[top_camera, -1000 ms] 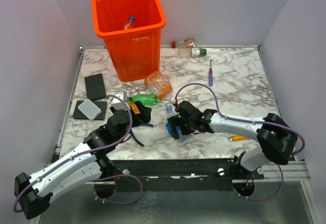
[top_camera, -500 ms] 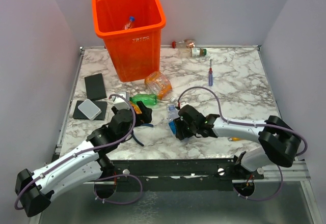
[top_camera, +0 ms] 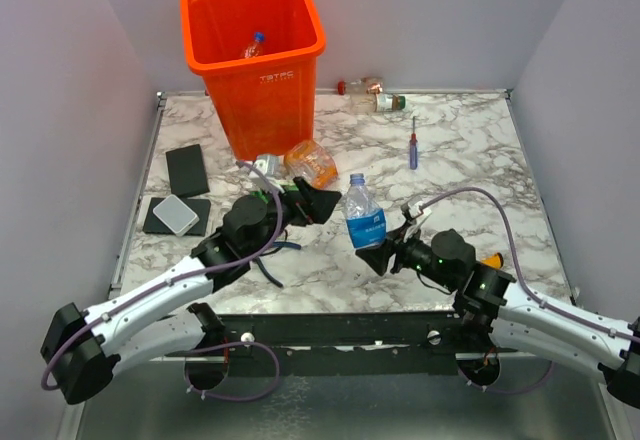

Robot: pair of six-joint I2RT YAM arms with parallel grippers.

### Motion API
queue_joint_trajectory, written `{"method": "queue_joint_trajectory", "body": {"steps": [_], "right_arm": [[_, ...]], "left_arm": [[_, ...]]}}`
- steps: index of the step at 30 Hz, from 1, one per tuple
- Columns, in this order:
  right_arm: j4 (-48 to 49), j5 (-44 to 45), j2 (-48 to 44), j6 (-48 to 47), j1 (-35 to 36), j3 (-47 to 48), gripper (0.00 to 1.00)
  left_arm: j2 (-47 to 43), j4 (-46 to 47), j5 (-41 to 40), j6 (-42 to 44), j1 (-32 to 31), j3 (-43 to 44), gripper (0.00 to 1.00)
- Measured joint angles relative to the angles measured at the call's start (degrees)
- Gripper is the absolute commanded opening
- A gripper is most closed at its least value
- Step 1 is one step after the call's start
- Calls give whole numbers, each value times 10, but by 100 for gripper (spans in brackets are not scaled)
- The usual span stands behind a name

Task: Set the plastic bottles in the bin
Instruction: Pick up the plastic bottle at the center of the board.

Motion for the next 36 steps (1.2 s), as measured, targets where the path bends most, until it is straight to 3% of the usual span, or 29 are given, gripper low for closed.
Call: {"method": "queue_joint_trajectory", "body": {"steps": [8, 14, 21, 26, 30, 33, 36], "right_arm": [[40, 1, -67, -8, 0, -32, 33], [40, 7, -63, -8, 0, -36, 33], [33, 10, -64, -10, 0, -36, 32], [39, 8, -64, -14, 0, -36, 32], [39, 4, -68, -14, 0, -36, 31], [40, 3, -72, -15, 0, -36, 31], [37, 0, -72, -15, 0, -36, 31]], "left_arm": [[162, 82, 171, -22, 9, 144, 86], [209, 105, 227, -30, 16, 163, 74], [222, 86, 224, -24, 18, 172, 90], [238, 48, 219, -8, 14, 192, 87], [246, 26, 216, 5, 13, 196, 70], [251, 15, 214, 14, 13, 199, 45], [253, 12, 214, 19, 12, 202, 30]]}}
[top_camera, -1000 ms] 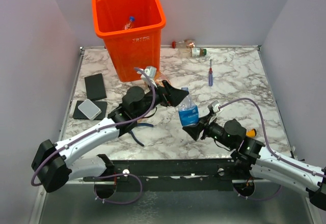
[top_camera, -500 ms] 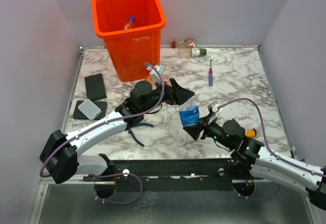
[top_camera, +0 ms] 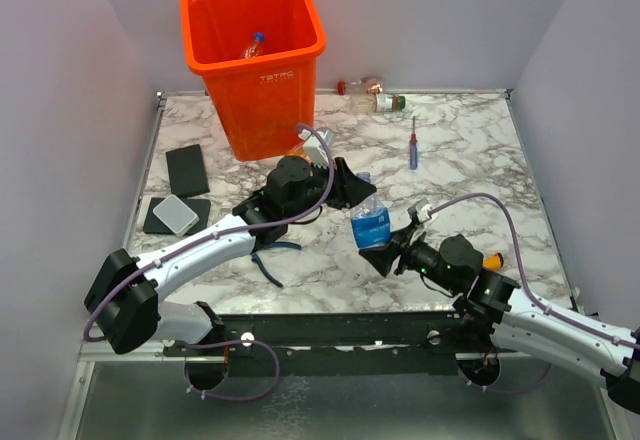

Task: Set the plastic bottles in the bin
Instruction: Pick up the plastic bottle at the center of the board, then place the plastic bottle in the trash bin.

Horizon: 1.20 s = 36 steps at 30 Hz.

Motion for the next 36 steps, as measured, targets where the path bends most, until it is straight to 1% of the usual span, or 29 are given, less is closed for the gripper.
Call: {"method": "queue_joint_trajectory", "body": {"steps": [2, 3, 6, 7, 8, 9, 15, 19, 23, 29, 36], "right_arm": [[0, -1, 1, 0, 0, 0, 33], [1, -2, 1, 0, 0, 0, 37], [2, -5, 6, 1, 0, 2, 77], [1, -5, 10, 2, 0, 5, 88], [-4, -7, 17, 3, 0, 14, 96], [-7, -8, 22, 9, 0, 21, 99], [-68, -18, 48, 30, -1, 94, 100], [-90, -27, 44, 46, -1, 142, 100], [-103, -57, 34, 63, 0, 174, 100], [-103, -89, 9, 76, 0, 182, 100], [-103, -92, -32, 76, 0, 182, 100]], "left_arm": [[0, 0, 0, 3, 0, 3, 20], [0, 0, 0, 5, 0, 4, 15], [0, -5, 0, 12, 0, 9, 2], [0, -7, 0, 14, 0, 11, 0], [0, -8, 0, 17, 0, 13, 0], [0, -10, 0, 21, 0, 16, 0], [-7, -53, -32, 77, 0, 66, 0], [-26, -88, -83, 139, -4, 122, 0], [-44, -94, -160, 207, 0, 183, 0], [-65, -86, -246, 269, 8, 236, 0], [-67, -72, -321, 341, 12, 276, 0]]}}
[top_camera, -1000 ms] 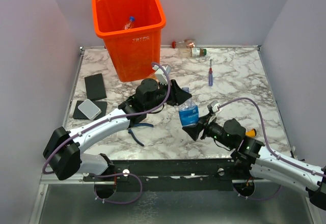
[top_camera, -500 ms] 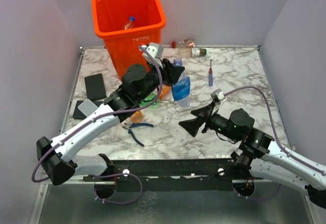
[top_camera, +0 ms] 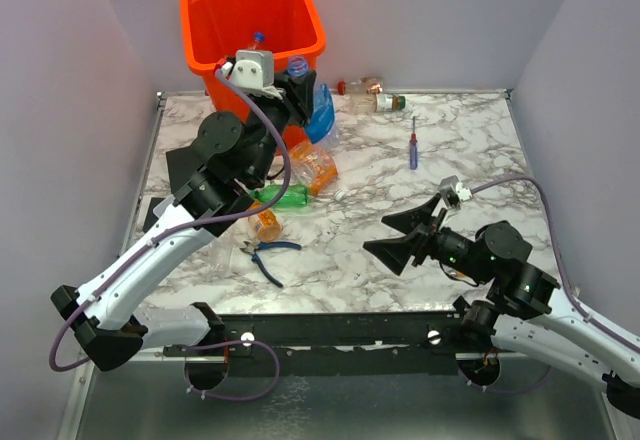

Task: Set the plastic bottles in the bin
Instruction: Place the plastic bottle in the trash bin.

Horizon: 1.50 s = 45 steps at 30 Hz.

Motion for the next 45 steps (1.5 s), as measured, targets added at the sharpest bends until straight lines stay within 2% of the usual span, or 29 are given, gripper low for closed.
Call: {"method": "queue_joint_trajectory", "body": {"steps": [5, 8, 13, 19, 24, 28, 32, 36, 40, 42, 45], "right_arm": [[-1, 8, -30, 1, 0, -9, 100], [-1, 17, -38, 7, 0, -23, 100], [-5, 16, -59, 24, 0, -62, 100], [-7, 17, -95, 47, 0, -101, 99], [-29, 33, -121, 59, 0, -113, 99], [-44, 62, -138, 69, 0, -116, 99], [-51, 81, -145, 79, 0, -120, 99], [-56, 94, -146, 82, 0, -120, 99], [-69, 111, -148, 84, 0, -120, 100], [-77, 121, -153, 84, 0, -120, 100], [-89, 133, -162, 83, 0, -120, 100]], "left_arm": [[4, 62, -56, 82, 7, 30, 0], [14, 160, -79, 149, 20, 31, 0], [54, 348, -65, 216, 68, 30, 0], [151, 454, -41, 252, 101, 110, 0], [241, 457, -68, 271, 134, 191, 0], [313, 380, -123, 261, 164, 270, 0], [343, 315, -148, 210, 203, 282, 0], [372, 256, -161, 152, 233, 311, 21], [382, 211, -171, 107, 238, 317, 60], [383, 191, -172, 92, 237, 321, 74], [386, 153, -173, 68, 235, 340, 85]]}}
